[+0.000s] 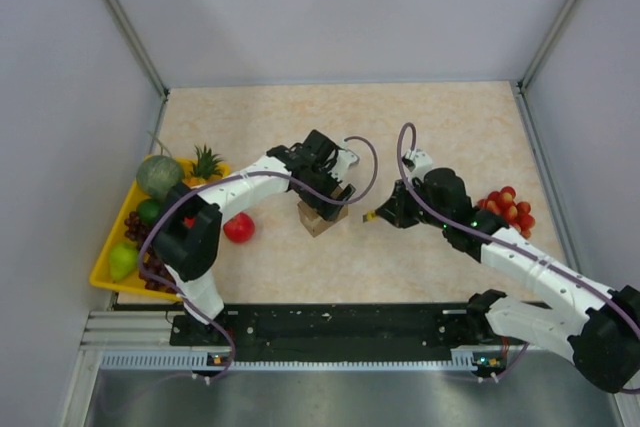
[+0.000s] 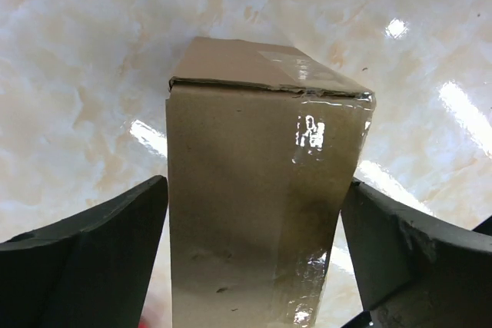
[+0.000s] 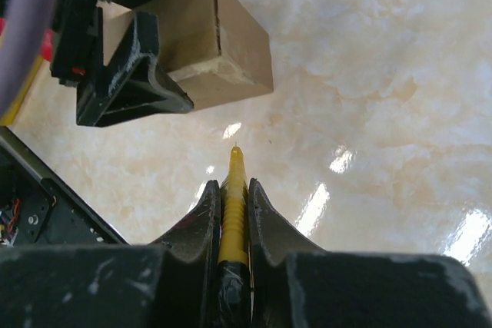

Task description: Unpack the express box

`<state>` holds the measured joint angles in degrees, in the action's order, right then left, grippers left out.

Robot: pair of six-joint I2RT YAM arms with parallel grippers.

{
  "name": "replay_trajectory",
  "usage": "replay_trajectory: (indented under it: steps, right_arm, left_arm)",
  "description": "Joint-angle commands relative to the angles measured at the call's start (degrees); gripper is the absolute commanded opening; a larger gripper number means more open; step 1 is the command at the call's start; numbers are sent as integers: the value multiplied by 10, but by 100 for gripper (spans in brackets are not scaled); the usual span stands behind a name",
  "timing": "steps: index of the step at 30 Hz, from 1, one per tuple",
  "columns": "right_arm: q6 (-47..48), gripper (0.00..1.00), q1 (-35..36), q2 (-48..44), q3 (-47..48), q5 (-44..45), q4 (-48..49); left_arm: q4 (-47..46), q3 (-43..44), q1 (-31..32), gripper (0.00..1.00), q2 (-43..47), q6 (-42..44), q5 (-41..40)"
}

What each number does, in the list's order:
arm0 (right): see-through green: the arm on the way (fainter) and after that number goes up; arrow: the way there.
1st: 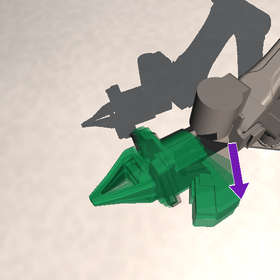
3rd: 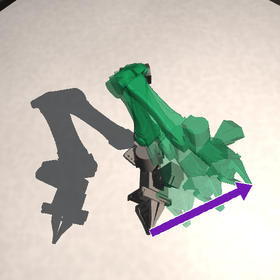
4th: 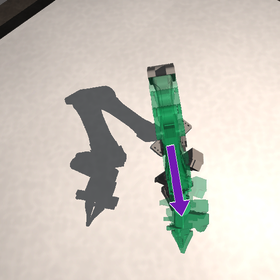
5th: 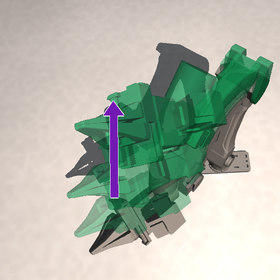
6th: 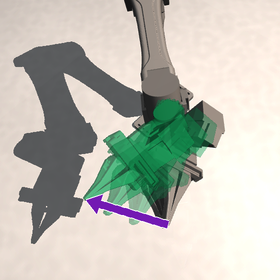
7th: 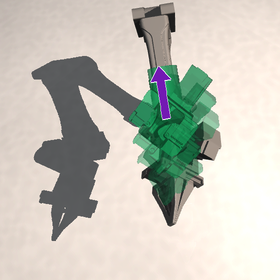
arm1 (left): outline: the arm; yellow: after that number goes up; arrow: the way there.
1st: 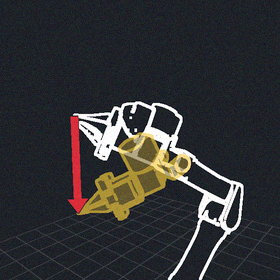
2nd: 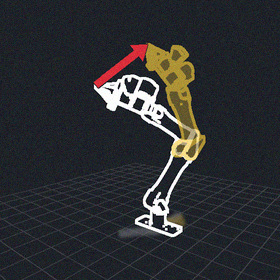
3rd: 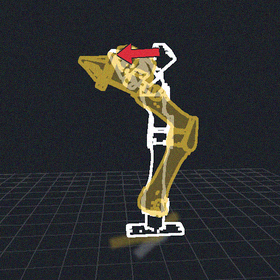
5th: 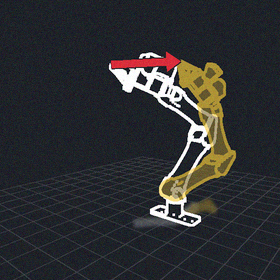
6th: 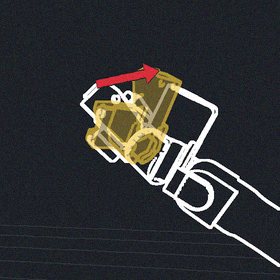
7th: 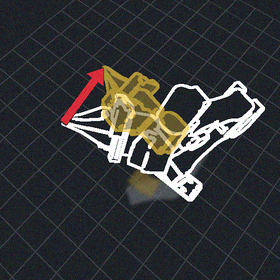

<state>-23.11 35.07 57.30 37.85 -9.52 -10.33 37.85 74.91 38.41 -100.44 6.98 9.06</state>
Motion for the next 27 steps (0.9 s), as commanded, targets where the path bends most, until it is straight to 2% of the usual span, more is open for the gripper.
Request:
replay_trajectory:
  steps: [1, 6, 9, 12, 14, 16, 21, 24, 27]
  right_arm:
    - [-18, 0, -5, -20, -23, 4, 21]
    - [-30, 0, -5, -16, -36, -4, 36]
    - [-34, 0, -5, 0, -34, -9, 49]
    - [-36, 0, -5, 22, -22, -11, 57]
    - [-39, 0, -5, 42, -8, -11, 65]
    - [-40, 0, -5, 58, 7, -11, 72]
    - [-53, 0, -5, 126, 44, -1, 96]
    - [-60, 0, -5, 160, 78, -2, 99]
    - [-64, 0, -5, 207, 122, -7, 99]
  left_arm:
    - [-22, 14, -13, 99, 5, -49, 46]
    - [-73, 8, -22, 99, 45, -89, 75]
    - [-99, 7, -25, 99, 72, -118, 65]
    - [-122, -13, -36, 99, 109, -152, 21]
    - [-136, -46, -44, 99, 141, -204, -55]
    - [-143, -84, -73, 98, 160, -264, -64]
    - [-149, -164, -146, 78, 204, -360, -56]
    - [-156, -178, -156, 72, 185, -345, -17]
    - [-122, -145, -159, 66, 129, -334, 23]
